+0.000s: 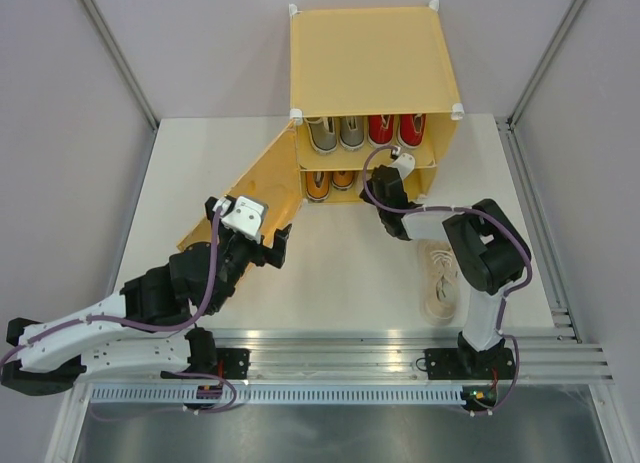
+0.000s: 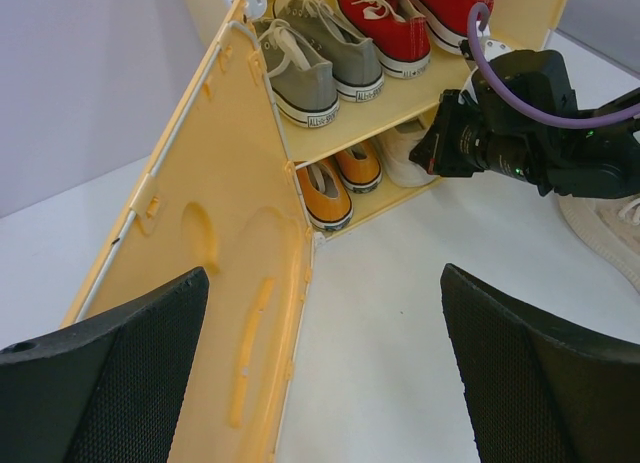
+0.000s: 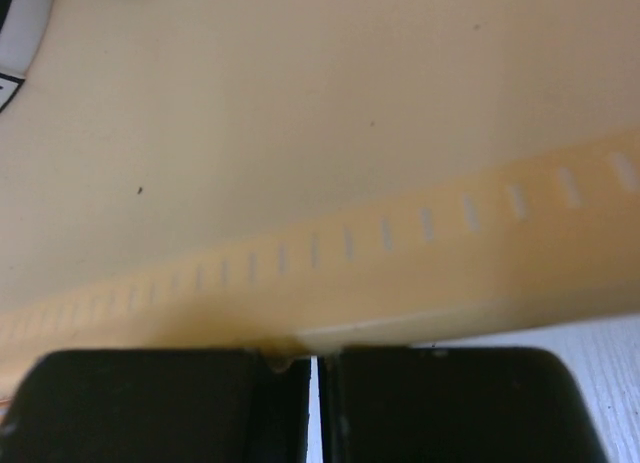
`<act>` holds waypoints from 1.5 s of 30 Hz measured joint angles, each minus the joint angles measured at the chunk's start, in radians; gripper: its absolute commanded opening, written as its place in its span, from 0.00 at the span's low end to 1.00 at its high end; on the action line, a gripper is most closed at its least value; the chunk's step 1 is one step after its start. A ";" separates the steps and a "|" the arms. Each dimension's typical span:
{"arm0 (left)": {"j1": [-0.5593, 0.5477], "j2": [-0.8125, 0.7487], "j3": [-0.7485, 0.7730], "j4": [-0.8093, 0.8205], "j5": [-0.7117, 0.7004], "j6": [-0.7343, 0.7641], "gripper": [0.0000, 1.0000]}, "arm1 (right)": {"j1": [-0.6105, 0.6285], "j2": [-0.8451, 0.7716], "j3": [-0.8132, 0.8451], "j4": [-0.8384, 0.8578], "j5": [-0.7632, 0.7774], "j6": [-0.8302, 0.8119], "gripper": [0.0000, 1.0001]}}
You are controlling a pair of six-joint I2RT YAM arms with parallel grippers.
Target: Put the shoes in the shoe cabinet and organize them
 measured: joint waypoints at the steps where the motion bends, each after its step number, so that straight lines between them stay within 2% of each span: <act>1: 0.000 -0.001 0.000 0.000 0.000 0.000 1.00 | 0.000 0.003 0.006 -0.003 0.003 -0.001 0.01; 12: 0.000 -0.002 0.000 0.001 0.000 0.001 1.00 | -0.005 0.009 -0.012 0.053 -0.031 -0.031 0.01; 13: 0.000 -0.002 0.000 0.001 0.000 0.004 1.00 | -0.007 0.009 -0.024 0.076 -0.040 -0.035 0.02; 17: 0.000 -0.003 0.001 0.000 -0.011 0.015 0.99 | -0.018 0.007 -0.066 0.147 -0.089 -0.064 0.18; 20: 0.000 -0.003 0.021 -0.025 -0.025 0.017 1.00 | -0.025 -0.019 -0.119 0.178 -0.128 -0.091 0.22; 30: 0.000 0.013 0.301 -0.150 0.037 0.007 1.00 | 0.010 -0.134 -0.256 0.183 -0.112 -0.216 0.19; 35: 0.000 0.111 0.465 -0.259 -0.027 0.002 1.00 | 0.029 -0.134 -0.268 0.177 -0.093 -0.251 0.19; 42: 0.010 0.174 0.467 -0.432 -0.105 -0.042 1.00 | 0.032 -0.134 -0.269 0.177 -0.092 -0.263 0.19; 45: 0.077 0.175 0.450 -0.464 -0.079 -0.054 1.00 | 0.032 -0.132 -0.269 0.177 -0.092 -0.263 0.19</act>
